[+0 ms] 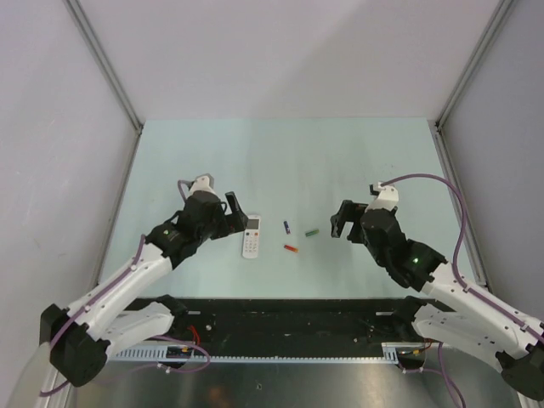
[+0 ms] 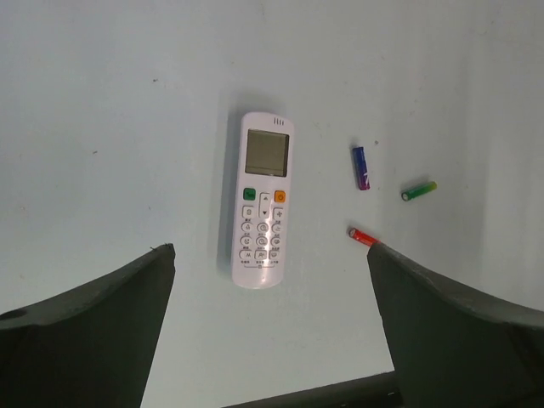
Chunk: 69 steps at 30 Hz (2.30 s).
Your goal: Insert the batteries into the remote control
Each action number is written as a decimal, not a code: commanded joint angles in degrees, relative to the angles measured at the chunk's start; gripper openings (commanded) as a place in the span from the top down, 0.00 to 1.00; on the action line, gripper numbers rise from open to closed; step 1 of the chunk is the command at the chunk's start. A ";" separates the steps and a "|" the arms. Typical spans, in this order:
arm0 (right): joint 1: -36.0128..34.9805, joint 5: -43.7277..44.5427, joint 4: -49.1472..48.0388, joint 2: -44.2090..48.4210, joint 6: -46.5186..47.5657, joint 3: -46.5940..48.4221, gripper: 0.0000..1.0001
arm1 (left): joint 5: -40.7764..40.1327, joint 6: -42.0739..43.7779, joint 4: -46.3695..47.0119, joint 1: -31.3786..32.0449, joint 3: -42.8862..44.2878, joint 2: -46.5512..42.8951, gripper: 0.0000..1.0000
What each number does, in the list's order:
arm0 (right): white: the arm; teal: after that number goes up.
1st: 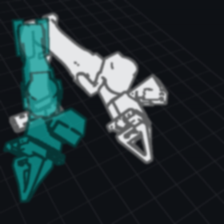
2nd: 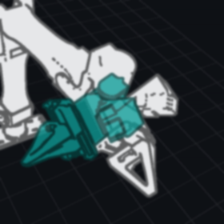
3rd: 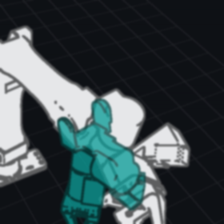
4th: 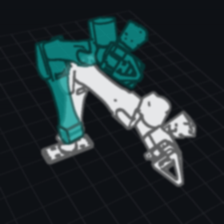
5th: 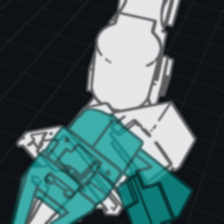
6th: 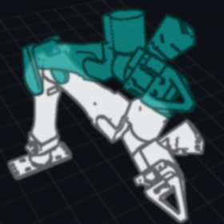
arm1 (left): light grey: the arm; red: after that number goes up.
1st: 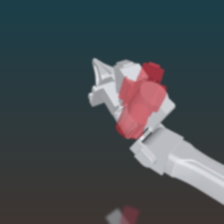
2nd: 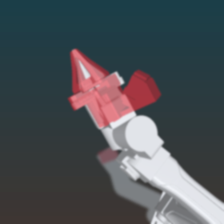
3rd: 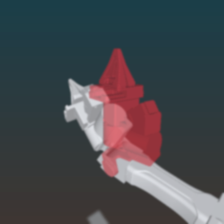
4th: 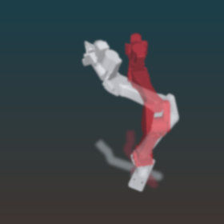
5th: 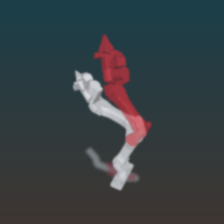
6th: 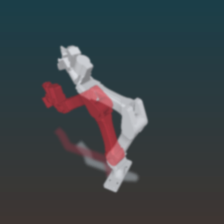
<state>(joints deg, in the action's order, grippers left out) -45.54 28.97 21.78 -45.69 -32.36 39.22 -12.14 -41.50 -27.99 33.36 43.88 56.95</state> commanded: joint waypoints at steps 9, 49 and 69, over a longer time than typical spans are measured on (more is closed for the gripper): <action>-1.92 -7.08 -3.32 3.24 4.67 -0.90 0.00 | -1.74 8.36 0.65 1.70 1.29 1.84 0.00; -2.89 -10.16 -2.71 -1.86 3.53 -0.73 0.00 | 0.89 18.73 1.09 1.62 19.14 41.75 0.28; -3.24 -9.20 -0.77 -0.98 2.83 -0.73 0.00 | 0.54 18.20 1.27 1.70 18.44 43.86 0.30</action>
<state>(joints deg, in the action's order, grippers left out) -48.49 19.03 20.97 -47.62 -28.88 38.26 -10.50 -22.41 -27.27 35.14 61.30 100.16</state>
